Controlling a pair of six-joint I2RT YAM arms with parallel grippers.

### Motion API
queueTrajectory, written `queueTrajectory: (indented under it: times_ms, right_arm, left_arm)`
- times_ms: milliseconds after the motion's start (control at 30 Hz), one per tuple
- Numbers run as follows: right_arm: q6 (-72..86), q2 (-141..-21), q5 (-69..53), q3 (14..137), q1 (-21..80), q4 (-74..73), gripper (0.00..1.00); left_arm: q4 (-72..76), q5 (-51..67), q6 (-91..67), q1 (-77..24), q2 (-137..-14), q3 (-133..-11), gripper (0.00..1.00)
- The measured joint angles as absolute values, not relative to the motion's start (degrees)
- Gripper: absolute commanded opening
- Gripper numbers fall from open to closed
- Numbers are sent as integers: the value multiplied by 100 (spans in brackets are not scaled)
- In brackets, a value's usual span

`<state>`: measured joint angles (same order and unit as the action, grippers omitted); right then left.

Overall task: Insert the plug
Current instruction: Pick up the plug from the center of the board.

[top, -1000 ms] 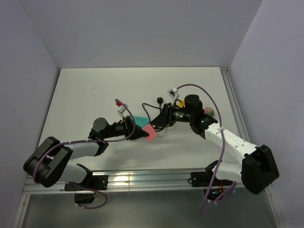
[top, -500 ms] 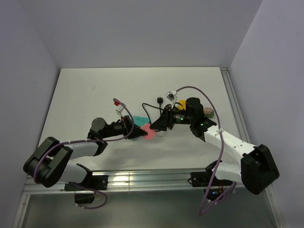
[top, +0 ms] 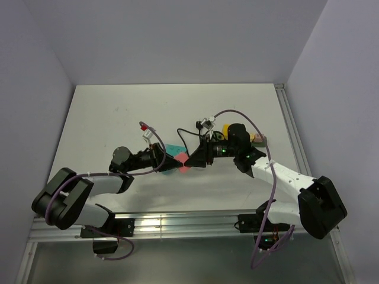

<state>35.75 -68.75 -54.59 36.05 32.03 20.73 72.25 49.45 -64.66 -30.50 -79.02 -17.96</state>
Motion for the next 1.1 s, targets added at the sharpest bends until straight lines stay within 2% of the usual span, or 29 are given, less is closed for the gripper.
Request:
queueTrajectory:
  times_ms: [233,267,300,333,367,433,467,567,667,767,833,933,1100]
  right_arm:
    - [3553,-7144,-5505,3605,3286,2053,25]
    - [3551,-7157,-5535,3605,3286,2058,9]
    - [3524,-7161,-5579,3605,3286,2069,0]
    - [3507,-7161,-5634,3605,3284,2086,0]
    - [3492,-7161,-5649,3605,3284,2095,0]
    - [3507,-7161,-5664,3607,3284,2104,0]
    - [3511,-7161,-5664,3607,3284,2104,0]
    - [3531,-7161,-5647,3607,3293,2104,0]
    - [3540,-7159,-5640,3607,3315,2106,0]
    - [3642,-7161,-5660,3607,3317,2198,0]
    - [3758,-7161,-5699,3607,3317,2359,0]
    - [3916,-7161,-5787,3605,3310,2582,0]
    - [4036,-7161,-5861,3603,3310,2768,0]
  left_arm:
    - [7347,5072,-6608,-3050,-8038,-1796,0]
    - [7354,5103,-6615,-3044,-8051,-1796,0]
    - [7360,5142,-6646,-3039,-8058,-1796,0]
    - [7382,5168,-6696,-3039,-8058,-1796,1]
    - [7413,5186,-6722,-3037,-8058,-1796,10]
    - [7437,5188,-6709,-3035,-8058,-1796,19]
    - [7439,5188,-6694,-3035,-8058,-1796,28]
    - [7432,5148,-6657,-3037,-8051,-1796,43]
    - [7432,5111,-6622,-3041,-7992,-1789,50]
    - [7441,5116,-6624,-3041,-7876,-1741,65]
    - [7441,5116,-6667,-3041,-7846,-1693,68]
    - [7439,5118,-6707,-3041,-7848,-1621,65]
    - [7437,5127,-6737,-3046,-7848,-1608,51]
